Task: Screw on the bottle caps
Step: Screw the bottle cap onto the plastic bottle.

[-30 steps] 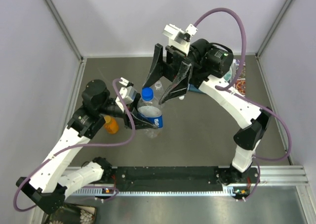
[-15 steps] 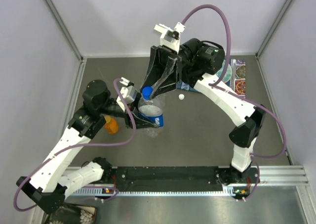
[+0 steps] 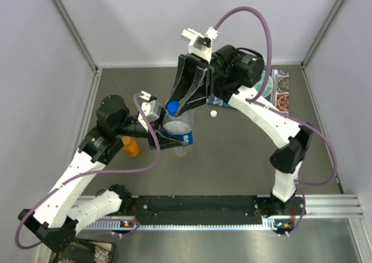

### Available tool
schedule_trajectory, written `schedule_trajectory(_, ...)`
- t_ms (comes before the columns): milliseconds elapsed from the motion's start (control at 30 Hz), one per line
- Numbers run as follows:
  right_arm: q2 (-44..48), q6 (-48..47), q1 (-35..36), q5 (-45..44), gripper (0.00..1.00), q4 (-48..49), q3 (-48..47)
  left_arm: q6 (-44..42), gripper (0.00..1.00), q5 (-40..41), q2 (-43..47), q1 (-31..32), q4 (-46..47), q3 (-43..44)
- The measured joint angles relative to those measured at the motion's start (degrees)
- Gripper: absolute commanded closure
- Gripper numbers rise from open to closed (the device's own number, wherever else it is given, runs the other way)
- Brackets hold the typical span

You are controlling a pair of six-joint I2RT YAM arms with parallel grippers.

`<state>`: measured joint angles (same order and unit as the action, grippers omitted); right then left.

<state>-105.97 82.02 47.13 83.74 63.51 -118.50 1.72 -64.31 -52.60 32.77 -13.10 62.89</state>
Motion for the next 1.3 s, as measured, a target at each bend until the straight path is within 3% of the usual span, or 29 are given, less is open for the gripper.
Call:
schedule_trajectory(300, 1.44, -2.49, -3.06, -4.87, 1.00, -0.22, 8.72, -3.26, 1.00, 12.31, 1.22, -0.44, -6.43, 0.31)
schedule_trajectory(367, 2.40, -6.47, -4.63, -6.32, 1.00, -4.57, 11.26, -3.13, 1.00, 16.09, 1.40, -0.74, -8.17, 0.33)
schedule_trajectory(433, 3.69, -14.88, -5.60, -7.54, 1.00, -14.36, 12.59, -3.06, 1.00, 19.32, 1.62, -1.07, -9.51, 0.33)
schedule_trajectory(533, 5.77, -39.36, -5.81, -12.37, 1.00, -47.82, 7.34, -2.62, 1.00, 25.31, 2.36, -2.05, -11.37, 0.46)
schedule_trajectory(700, 7.50, -55.84, -4.83, -17.79, 1.00, -67.82, 2.75, -3.37, 1.00, 31.43, 3.76, -2.19, -12.55, 0.74)
schedule_trajectory(967, 10.34, -65.70, -2.16, -31.50, 1.00, -78.77, 3.10, -4.57, 1.00, 39.36, 4.22, -2.19, -14.73, 0.74)
schedule_trajectory(1300, 11.67, -64.85, 9.29, -67.73, 1.00, -84.13, 1.51, -3.41, 1.00, 46.27, 6.03, -2.91, -15.19, 0.72)
